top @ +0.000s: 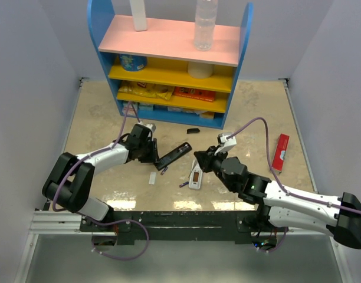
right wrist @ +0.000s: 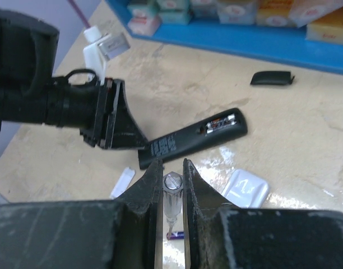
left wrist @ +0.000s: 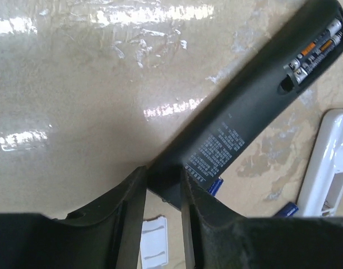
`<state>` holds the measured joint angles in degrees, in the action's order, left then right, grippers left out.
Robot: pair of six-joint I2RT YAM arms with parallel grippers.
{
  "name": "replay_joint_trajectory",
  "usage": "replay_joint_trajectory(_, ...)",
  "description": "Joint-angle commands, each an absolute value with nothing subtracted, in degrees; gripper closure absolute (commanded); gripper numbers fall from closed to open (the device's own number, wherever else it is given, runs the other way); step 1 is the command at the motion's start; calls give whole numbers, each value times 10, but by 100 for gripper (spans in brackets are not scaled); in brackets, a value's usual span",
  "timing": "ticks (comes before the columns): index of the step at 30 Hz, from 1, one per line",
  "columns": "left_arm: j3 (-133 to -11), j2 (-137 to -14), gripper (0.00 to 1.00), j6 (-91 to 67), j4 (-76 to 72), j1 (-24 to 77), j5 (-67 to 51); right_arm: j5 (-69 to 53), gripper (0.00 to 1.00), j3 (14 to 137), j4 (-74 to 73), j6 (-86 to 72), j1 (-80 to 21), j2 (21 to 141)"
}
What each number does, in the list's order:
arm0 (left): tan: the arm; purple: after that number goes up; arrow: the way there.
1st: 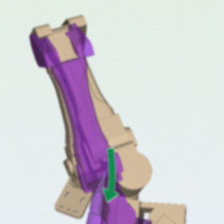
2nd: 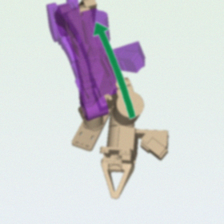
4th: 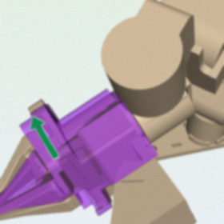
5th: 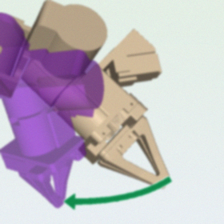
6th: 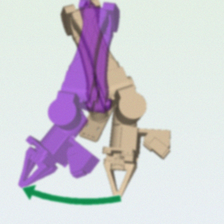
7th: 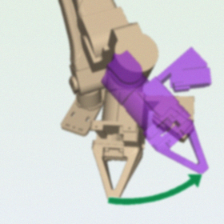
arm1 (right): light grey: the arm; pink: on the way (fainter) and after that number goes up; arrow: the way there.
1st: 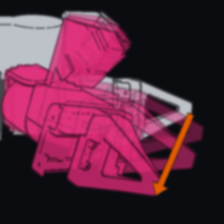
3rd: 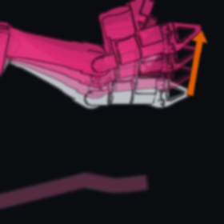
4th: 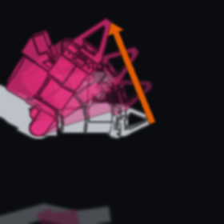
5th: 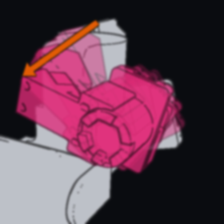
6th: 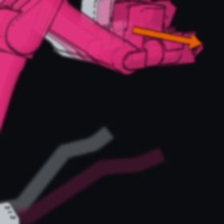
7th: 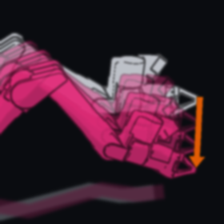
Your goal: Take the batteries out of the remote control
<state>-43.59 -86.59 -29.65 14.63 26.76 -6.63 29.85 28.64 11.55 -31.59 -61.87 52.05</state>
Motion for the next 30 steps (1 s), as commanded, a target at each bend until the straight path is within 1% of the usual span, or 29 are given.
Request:
replay_joint_trajectory(1,-412,-840,66,-323,129,282,-111,385,100,316,162,-289,-617,523)
replay_joint_trajectory(6,-399,-825,66,-344,112,305,-116,405,100,332,181,-278,-612,555)
replay_joint_trajectory(17,-376,-806,67,-396,60,367,-124,453,100,332,302,-256,-589,637)
replay_joint_trajectory(22,-383,-777,67,-400,61,367,-102,406,100,334,318,-254,-571,667)
replay_joint_trajectory(25,-398,-766,64,-389,76,363,-87,375,100,337,310,-251,-571,676)
replay_joint_trajectory(30,-410,-760,62,-374,67,338,-93,373,100,327,341,-238,-571,674)
